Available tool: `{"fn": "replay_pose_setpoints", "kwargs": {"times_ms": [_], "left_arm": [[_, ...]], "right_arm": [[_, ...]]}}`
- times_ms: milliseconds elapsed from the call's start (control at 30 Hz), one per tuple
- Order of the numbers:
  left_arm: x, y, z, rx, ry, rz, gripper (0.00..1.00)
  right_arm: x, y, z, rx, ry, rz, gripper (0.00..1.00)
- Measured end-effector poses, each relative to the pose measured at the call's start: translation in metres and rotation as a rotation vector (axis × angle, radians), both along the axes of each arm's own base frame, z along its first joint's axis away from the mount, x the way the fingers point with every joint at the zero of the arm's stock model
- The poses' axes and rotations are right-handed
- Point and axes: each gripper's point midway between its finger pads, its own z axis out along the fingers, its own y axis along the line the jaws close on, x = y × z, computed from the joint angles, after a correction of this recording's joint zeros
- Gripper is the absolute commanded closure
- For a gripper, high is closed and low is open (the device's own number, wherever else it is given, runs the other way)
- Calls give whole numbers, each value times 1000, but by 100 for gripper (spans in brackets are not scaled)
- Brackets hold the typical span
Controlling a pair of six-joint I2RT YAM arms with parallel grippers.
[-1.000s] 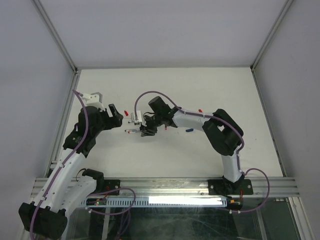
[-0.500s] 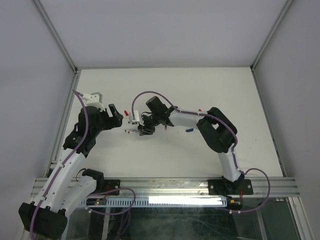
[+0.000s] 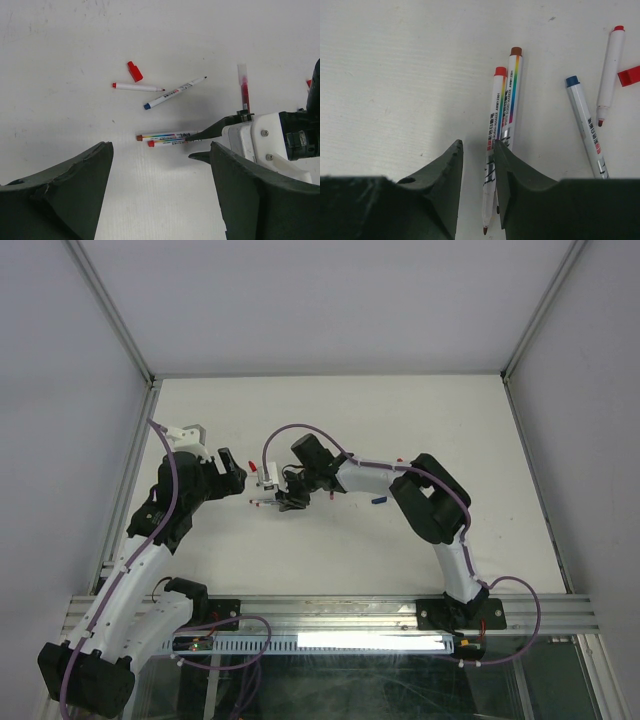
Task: Insert the pens into the pen caps
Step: Pick up the pen from the center of the board.
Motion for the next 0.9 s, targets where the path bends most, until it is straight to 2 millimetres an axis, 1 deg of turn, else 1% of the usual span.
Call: {"fn": "replay_pose_setpoints", "kwargs": {"times_ms": [300, 400, 467, 600, 733, 900], "left_arm": [[0, 0, 0, 6, 0, -3, 20], [0, 0, -1, 7, 1, -4, 20], [0, 0, -1, 9, 0, -5, 20], [0, 0, -1, 14, -1, -7, 20], [0, 1, -1, 16, 1, -8, 20], [1, 1, -2, 17, 3, -8, 20]], "right_arm": [[1, -1, -1, -5, -11, 5, 69], [1, -3, -3, -18, -13, 0, 69], [1, -6, -8, -37, -9, -5, 69], [2, -7, -8, -46, -11, -5, 70], [0, -9, -9, -59, -4, -3, 79], [-3, -11, -10, -73, -5, 14, 95]]}}
